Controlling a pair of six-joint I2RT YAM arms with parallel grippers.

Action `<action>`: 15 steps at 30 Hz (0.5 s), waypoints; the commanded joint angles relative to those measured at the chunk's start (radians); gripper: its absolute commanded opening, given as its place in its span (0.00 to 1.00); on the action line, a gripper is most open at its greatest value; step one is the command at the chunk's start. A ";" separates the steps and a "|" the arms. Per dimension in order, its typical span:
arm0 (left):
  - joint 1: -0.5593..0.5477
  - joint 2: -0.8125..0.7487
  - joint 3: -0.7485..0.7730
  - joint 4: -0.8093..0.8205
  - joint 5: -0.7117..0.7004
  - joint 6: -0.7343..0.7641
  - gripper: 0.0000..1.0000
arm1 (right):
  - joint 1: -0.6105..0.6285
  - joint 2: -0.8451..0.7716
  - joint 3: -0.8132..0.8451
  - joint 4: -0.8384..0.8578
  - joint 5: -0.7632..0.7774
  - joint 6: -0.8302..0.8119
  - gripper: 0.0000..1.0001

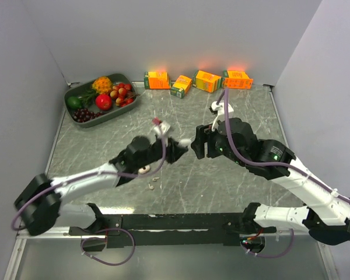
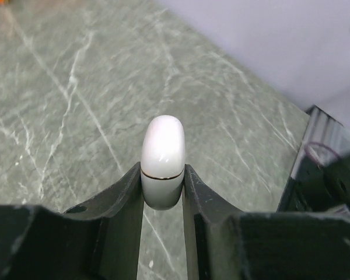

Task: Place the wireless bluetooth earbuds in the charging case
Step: Place the charging case at the center of the board.

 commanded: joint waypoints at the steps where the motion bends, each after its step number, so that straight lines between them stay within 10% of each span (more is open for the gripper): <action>1: 0.099 0.202 0.237 -0.255 0.051 -0.232 0.01 | -0.030 -0.007 -0.079 0.038 0.040 0.064 0.74; 15: 0.331 0.871 0.760 -0.335 0.309 -0.452 0.01 | -0.062 -0.127 -0.248 0.185 0.031 0.027 0.79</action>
